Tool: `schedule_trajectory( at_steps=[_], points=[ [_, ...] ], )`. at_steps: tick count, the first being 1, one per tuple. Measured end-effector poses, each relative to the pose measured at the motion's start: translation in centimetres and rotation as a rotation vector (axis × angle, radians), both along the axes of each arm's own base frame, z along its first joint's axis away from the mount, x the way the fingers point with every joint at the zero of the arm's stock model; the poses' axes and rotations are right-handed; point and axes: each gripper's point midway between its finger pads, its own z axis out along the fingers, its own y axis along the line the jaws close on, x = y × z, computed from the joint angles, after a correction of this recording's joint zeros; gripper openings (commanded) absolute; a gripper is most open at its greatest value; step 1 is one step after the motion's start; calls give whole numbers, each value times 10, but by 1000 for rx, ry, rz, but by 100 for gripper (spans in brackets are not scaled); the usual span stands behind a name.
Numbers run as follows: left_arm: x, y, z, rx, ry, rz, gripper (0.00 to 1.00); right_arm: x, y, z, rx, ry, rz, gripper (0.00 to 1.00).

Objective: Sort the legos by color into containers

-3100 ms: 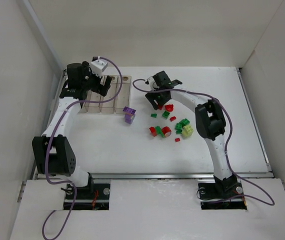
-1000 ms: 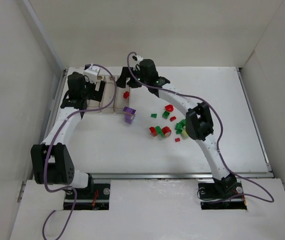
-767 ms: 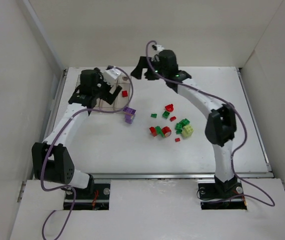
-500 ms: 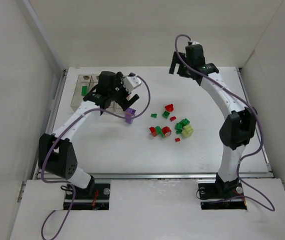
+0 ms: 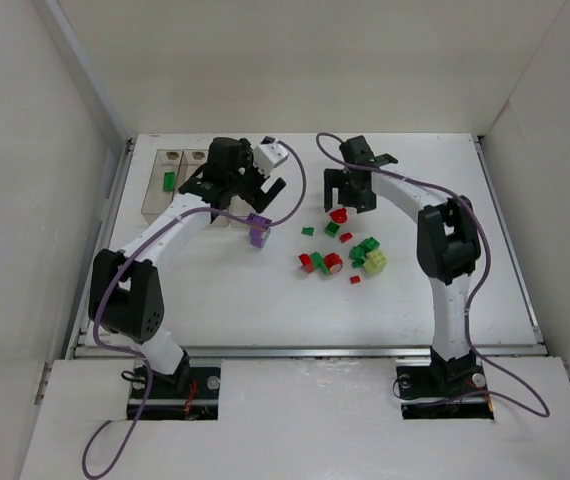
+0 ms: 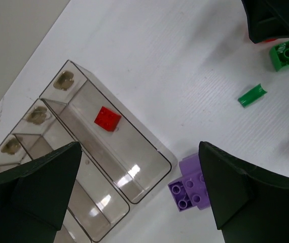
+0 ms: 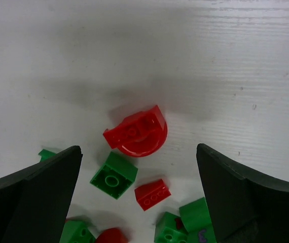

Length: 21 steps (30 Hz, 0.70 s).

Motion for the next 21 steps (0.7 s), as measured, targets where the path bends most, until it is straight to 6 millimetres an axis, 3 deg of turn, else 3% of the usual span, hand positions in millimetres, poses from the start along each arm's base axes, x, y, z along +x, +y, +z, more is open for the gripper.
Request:
schedule_trajectory(
  at_steps=[2,9,15,18,21],
  points=[
    [-4,5,-2,0,6,13,100,3,2,-9,-9,12,3,100],
    [-14,30,-7,8,2,110,100,9,3,-32,-50,33,4,76],
    [-14,49,-16,21,3,207,100,9,3,-33,-51,30,1,31],
    [-12,52,-16,21,-4,231,100,8,5,-33,-45,33,11,17],
    [-11,54,-16,21,-4,239,100,7,6,-33,-39,36,13,12]
  ],
)
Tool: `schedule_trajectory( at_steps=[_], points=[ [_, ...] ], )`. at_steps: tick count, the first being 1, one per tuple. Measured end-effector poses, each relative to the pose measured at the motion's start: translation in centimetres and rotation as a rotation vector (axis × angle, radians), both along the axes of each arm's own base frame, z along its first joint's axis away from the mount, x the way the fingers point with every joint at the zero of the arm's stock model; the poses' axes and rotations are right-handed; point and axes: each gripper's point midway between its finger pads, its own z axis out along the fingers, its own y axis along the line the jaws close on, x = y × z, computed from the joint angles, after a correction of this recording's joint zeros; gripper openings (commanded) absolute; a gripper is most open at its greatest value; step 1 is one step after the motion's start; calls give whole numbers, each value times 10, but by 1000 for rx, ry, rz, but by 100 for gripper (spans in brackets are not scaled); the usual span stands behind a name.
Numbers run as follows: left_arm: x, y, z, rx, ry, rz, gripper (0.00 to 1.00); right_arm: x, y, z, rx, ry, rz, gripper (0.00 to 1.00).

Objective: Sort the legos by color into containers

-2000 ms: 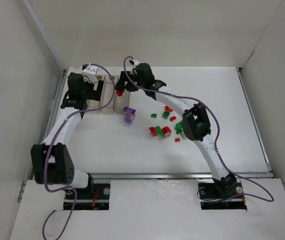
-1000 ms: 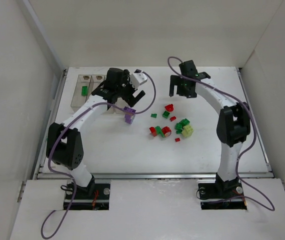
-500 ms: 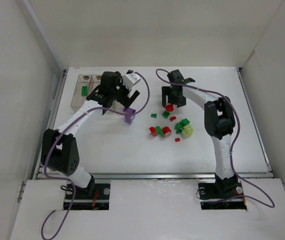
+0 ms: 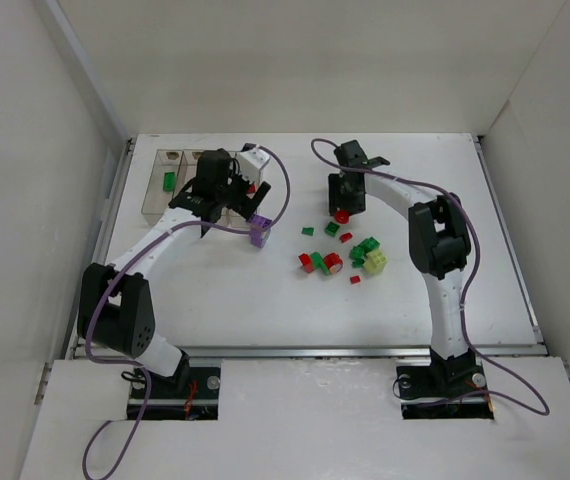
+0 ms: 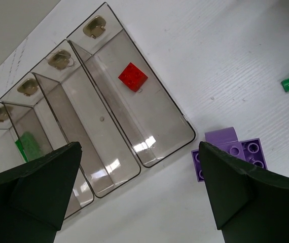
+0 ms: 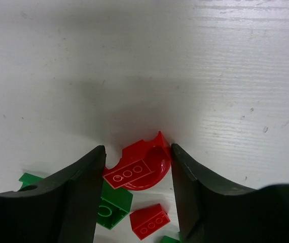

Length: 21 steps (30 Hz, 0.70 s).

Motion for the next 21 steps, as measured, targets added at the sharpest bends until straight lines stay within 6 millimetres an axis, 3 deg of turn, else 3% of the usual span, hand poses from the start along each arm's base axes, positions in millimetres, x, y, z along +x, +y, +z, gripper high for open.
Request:
schedule_trajectory(
  at_steps=[1,4,7,9,12,13,15,17,19,21],
  points=[
    [0,0,0,0,1,-1,100,0,1,1,4,1,2,7],
    [-2,-4,0,-9,8,-27,100,1,8,10,38,1,13,7],
    [-7,-15,5,-36,29,-93,100,9,28,40,150,-40,25,6],
    [-10,-28,20,-74,28,-158,100,12,47,78,280,-94,24,1],
    [-8,-49,55,-164,-15,-237,100,19,76,154,532,-221,-15,0],
    [-7,-56,67,-202,-33,-255,100,15,80,194,616,-284,-24,0],
    [-6,-66,83,-270,-66,-276,100,11,88,256,764,-372,-39,0],
    [-5,-74,94,-321,-100,-276,100,6,94,307,883,-436,-43,0],
    [-5,-81,102,-356,-132,-267,100,2,102,338,970,-465,-44,0],
    [-5,-91,110,-407,-148,-261,100,-2,112,350,1026,-454,-46,0]
  ],
)
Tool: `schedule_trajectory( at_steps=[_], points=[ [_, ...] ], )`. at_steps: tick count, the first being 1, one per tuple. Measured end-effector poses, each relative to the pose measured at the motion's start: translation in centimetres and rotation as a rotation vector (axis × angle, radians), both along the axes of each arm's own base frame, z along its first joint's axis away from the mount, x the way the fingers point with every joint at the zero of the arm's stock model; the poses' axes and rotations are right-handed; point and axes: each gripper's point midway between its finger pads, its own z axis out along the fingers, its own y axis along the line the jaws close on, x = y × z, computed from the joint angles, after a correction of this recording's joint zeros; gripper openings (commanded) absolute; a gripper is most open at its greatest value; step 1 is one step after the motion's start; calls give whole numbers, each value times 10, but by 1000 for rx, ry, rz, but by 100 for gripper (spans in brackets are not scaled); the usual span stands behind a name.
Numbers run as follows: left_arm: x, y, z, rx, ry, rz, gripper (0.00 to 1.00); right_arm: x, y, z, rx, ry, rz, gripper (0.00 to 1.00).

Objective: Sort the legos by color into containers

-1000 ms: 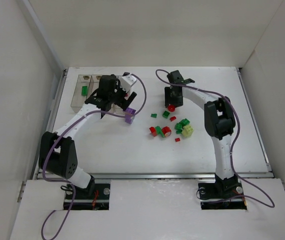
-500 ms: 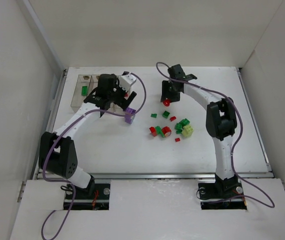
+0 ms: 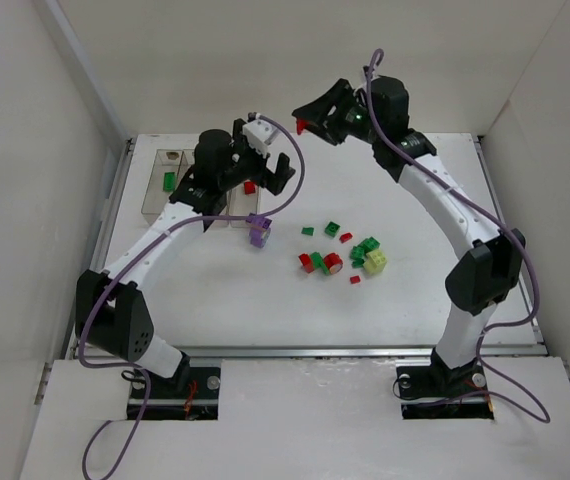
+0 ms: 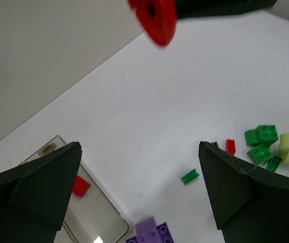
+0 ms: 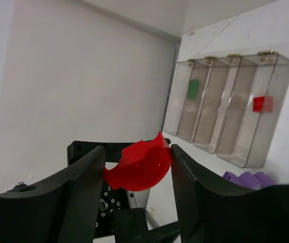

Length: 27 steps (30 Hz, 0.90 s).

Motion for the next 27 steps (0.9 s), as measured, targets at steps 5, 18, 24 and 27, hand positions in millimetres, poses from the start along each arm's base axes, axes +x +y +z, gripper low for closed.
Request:
schedule_trajectory(
  at_steps=[5,18,24,27],
  points=[
    [2,-12,26,-132,-7,19,89,-5,21,-15,39,83,24,0],
    [8,-13,56,-280,-17,62,57,-8,29,-24,45,123,36,0],
    [11,-12,62,-295,-36,76,51,-13,35,-24,45,125,60,0],
    [13,-11,62,-294,-40,86,48,-16,38,-24,44,123,73,0]
  ],
)
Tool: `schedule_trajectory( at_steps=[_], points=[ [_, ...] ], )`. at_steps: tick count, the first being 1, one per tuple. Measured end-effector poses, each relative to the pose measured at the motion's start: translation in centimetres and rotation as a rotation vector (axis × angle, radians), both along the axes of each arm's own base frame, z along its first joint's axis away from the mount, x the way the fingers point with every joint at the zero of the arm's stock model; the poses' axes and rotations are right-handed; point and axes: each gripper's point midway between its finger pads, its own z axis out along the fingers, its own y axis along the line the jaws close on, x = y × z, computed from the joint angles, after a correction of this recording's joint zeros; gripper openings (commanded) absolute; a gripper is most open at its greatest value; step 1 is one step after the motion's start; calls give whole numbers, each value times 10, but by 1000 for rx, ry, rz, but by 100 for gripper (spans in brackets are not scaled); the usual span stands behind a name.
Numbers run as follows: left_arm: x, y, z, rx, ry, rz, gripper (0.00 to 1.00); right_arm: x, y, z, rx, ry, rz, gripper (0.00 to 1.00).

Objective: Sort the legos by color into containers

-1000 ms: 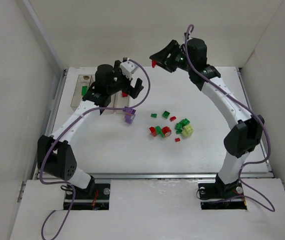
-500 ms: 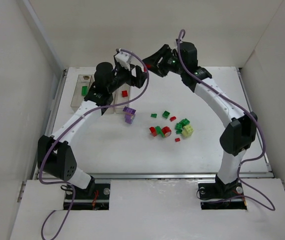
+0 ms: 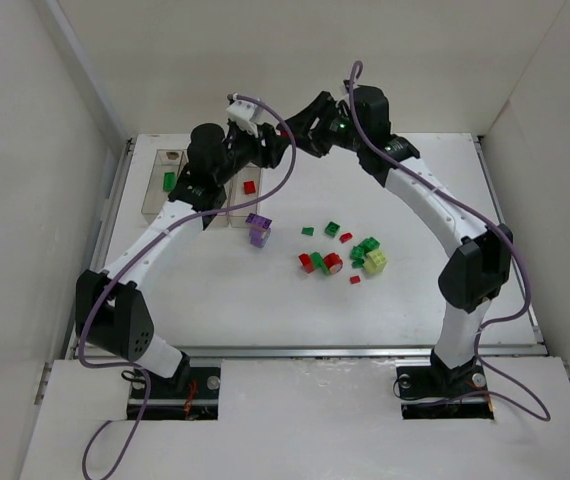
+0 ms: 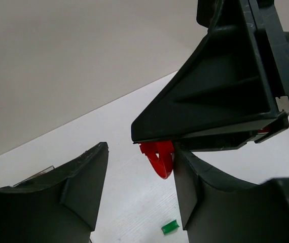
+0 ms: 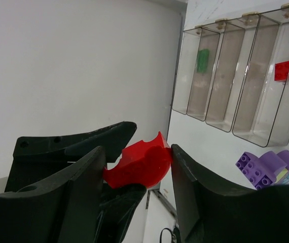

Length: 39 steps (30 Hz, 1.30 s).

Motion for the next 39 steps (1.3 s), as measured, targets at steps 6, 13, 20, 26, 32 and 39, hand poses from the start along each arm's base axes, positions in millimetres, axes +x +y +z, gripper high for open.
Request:
schedule_trajectory(
  at_steps=[6,13,20,26,32,39],
  points=[
    [-1,-6,-3,3,5,-16,16,0,1,-2,-6,-3,-1,1],
    [3,-2,-9,27,12,15,0,1,3,-6,-14,0,7,100],
    [35,53,-34,67,85,208,0,19,-22,-33,-61,11,-42,100],
    [74,105,-95,214,116,336,2,51,-94,-104,-272,83,-222,100],
    [83,104,-175,430,146,289,12,47,-110,-126,-446,59,-227,100],
    [90,113,-209,539,164,306,83,41,-119,-140,-557,51,-210,100]
  ],
)
